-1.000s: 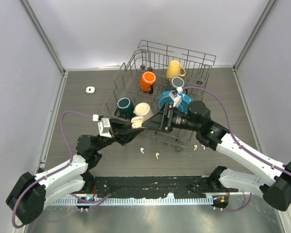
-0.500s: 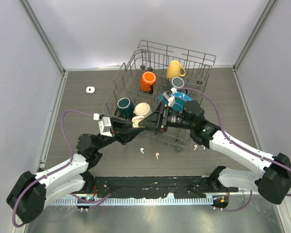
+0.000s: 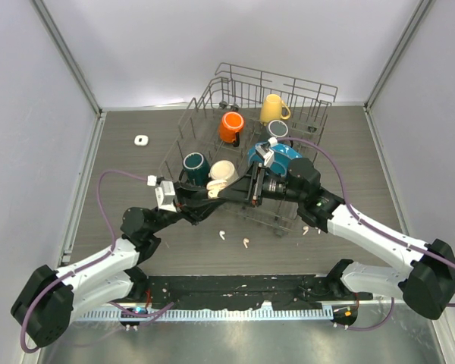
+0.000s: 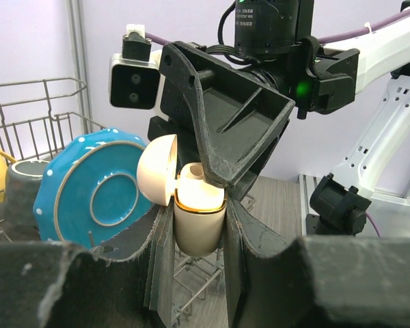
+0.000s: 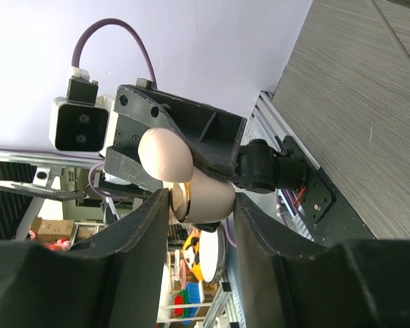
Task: Insert the wireless bluetooth earbuds into the charging case
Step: Pick up the earbud from the center of the board.
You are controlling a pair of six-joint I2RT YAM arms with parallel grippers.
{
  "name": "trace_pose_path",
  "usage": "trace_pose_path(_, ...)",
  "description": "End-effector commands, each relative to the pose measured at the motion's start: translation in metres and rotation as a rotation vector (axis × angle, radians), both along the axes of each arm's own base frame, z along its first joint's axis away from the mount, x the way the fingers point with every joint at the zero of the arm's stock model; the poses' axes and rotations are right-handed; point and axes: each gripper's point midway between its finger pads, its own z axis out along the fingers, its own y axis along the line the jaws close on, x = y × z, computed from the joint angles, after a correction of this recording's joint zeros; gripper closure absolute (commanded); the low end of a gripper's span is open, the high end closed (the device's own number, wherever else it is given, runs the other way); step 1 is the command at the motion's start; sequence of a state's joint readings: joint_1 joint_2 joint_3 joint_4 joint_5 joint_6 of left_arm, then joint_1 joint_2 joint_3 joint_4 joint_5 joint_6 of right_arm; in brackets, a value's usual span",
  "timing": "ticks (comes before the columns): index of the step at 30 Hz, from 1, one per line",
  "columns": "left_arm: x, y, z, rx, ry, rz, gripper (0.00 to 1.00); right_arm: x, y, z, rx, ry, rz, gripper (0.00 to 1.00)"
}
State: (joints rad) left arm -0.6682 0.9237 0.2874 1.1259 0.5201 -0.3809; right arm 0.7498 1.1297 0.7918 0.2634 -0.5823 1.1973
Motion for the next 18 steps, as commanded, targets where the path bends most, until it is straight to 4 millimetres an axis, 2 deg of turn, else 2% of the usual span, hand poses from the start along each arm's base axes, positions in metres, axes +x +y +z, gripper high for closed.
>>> trace_pose_path(1,-0.0027,-0.0008,0.0232,-0.036,-0.069,-0.007,1.00,-0.0063,-0.0014,0.0156,0.038,-0.063,0.017,0.79)
trace_pose_path(3,-0.0036,-0.0013,0.0250,-0.039,-0.071,-0.013,1.00,-0.0052,-0.0021,0.0140,0.027,-0.063,0.008,0.82)
trace_pose_path(18,-0.0016,-0.0034,0.0209,-0.042,-0.026,-0.023,1.00,0.0021,-0.0071,0.0094,-0.054,-0.118,-0.043,0.84)
